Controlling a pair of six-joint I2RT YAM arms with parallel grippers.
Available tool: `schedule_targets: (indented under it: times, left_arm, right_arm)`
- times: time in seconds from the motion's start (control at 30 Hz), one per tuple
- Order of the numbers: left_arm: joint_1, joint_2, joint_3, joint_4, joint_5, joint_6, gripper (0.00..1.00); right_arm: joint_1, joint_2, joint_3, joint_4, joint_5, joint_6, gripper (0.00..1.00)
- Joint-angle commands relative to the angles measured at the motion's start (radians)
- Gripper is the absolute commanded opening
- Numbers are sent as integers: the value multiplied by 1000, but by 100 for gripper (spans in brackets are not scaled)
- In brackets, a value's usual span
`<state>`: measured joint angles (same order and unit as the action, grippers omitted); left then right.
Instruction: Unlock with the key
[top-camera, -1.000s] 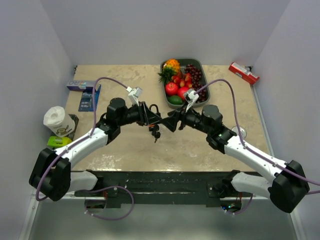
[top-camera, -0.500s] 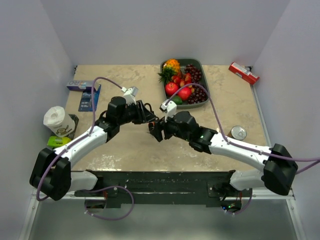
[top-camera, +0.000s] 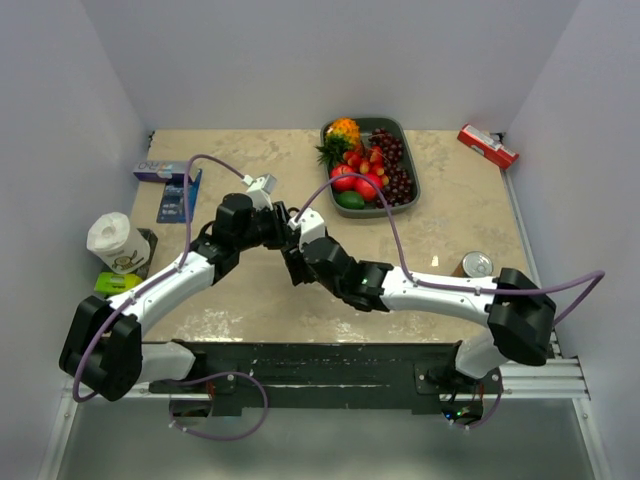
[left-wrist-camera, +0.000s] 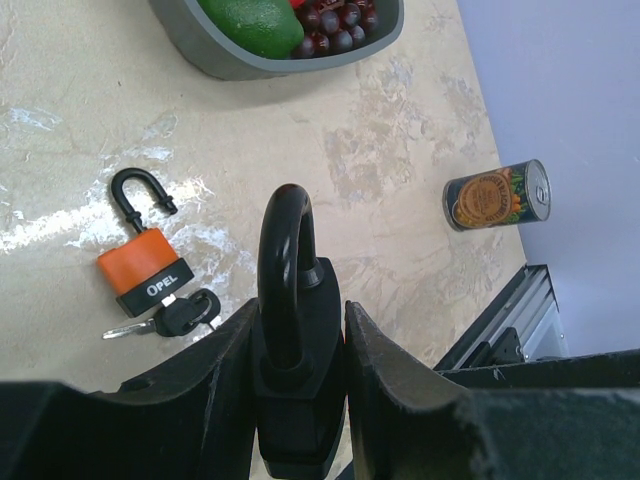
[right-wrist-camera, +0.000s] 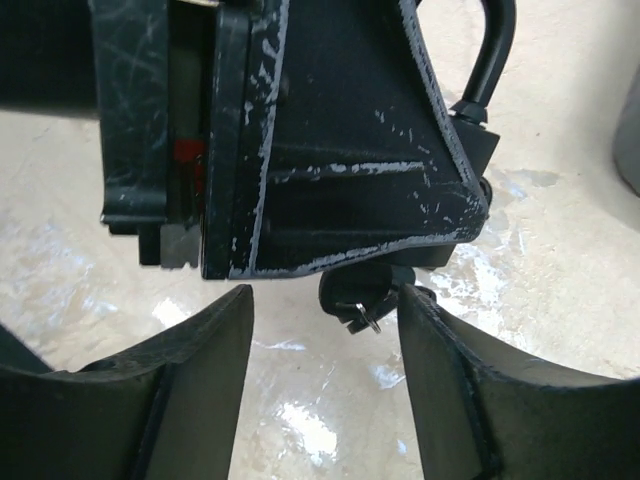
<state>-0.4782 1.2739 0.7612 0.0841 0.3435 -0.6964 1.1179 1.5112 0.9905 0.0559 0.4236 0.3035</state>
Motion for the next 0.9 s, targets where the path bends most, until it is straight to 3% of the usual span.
schedule_targets:
  times: [0.0,0.27,0.4,0.63,0.87]
  left_arm:
    - [7,-13,59,95,22,5,0]
    - [12,-8,61,98,31,5,0]
    - [12,-8,58,100,35,6,0]
    - [13,-2,53,108,81,20,0]
    - [13,-2,38,149,205,54,0]
  right_arm:
    - [19,26,69,-11,150,16,59]
    - [42,92,112,-21,205,6,46]
    - [40,104,131,-50,227,32,26]
    - [40,84,120,-41,205,51,4]
    - [-18,17,56,38,40,59,0]
